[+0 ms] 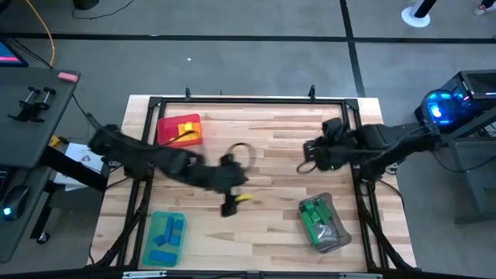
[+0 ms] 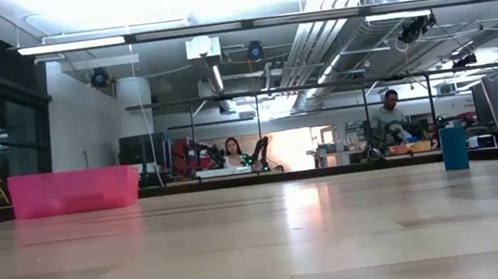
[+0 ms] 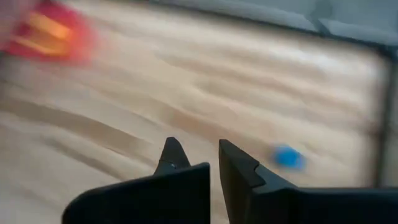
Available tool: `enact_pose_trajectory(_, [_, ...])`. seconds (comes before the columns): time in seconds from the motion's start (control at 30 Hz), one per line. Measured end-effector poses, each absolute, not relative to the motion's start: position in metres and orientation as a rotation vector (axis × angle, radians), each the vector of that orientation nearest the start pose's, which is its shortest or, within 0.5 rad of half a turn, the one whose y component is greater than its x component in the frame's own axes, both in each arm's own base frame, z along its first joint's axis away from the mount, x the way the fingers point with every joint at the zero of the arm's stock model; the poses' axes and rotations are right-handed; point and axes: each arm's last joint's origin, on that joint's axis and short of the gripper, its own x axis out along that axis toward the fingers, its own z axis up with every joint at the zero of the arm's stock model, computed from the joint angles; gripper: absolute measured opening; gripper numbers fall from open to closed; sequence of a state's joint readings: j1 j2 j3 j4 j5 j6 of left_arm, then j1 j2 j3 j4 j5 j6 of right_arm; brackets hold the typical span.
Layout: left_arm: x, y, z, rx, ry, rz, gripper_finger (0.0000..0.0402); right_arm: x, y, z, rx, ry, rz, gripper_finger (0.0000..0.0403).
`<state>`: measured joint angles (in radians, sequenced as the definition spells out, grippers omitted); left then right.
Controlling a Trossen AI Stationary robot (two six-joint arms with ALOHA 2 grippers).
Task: Sort blocks
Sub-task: Put the blue block into the green bin
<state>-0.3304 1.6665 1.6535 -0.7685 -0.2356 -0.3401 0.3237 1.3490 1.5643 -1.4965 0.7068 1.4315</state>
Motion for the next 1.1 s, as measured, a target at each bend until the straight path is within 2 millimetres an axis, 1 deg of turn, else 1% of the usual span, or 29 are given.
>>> enact_pose_trajectory(0.07, [0.318,-0.117,0.353,-0.160,0.687,0.076,0.0279,0.194,0.033,0.360,0.674,0.781,-1.050,0.0000])
enact_pose_trajectory(0.1, [0.306,-0.120,0.352,-0.190,0.652,0.093,0.0279,0.188,0.028,0.345,0.693,0.850,-1.070,0.0000])
enact_pose_trajectory(0.2, [0.279,-0.126,0.343,-0.282,0.562,0.158,0.0279,0.168,0.018,0.309,0.747,0.947,-1.095,0.0000])
enact_pose_trajectory(0.27, [0.265,-0.127,0.338,-0.360,0.501,0.209,0.0279,0.154,0.015,0.292,0.778,0.948,-1.116,0.0000])
enact_pose_trajectory(0.37, [0.254,-0.125,0.335,-0.451,0.444,0.260,0.0279,0.145,0.013,0.266,0.862,0.897,-1.110,0.0008])
enact_pose_trajectory(0.47, [0.247,-0.116,0.339,-0.425,0.430,0.286,0.0279,0.141,0.013,0.248,0.920,0.845,-1.080,0.0039])
enact_pose_trajectory(0.53, [0.245,-0.103,0.347,-0.383,0.394,0.321,0.0279,0.141,0.012,0.236,0.921,0.824,-1.086,0.0069])
enact_pose_trajectory(0.6, [0.243,-0.085,0.357,-0.349,0.351,0.353,0.0279,0.140,0.011,0.225,0.931,0.819,-1.117,0.0103])
enact_pose_trajectory(0.73, [0.233,-0.044,0.375,-0.259,0.310,0.410,0.0279,0.139,0.002,0.206,0.941,0.823,-1.235,0.0172])
enact_pose_trajectory(0.8, [0.225,-0.022,0.383,-0.200,0.295,0.445,0.0279,0.140,-0.006,0.200,0.959,0.815,-1.295,0.0197])
enact_pose_trajectory(0.9, [0.212,0.007,0.393,-0.130,0.275,0.482,0.0279,0.149,-0.018,0.192,1.010,0.774,-1.345,0.0217])
enact_pose_trajectory(1.0, [0.201,0.030,0.399,-0.100,0.264,0.497,0.0279,0.161,-0.029,0.181,1.085,0.741,-1.350,0.0219])
enact_pose_trajectory(1.1, [0.192,0.047,0.403,-0.101,0.254,0.494,0.0279,0.175,-0.039,0.171,1.130,0.727,-1.347,0.0220])
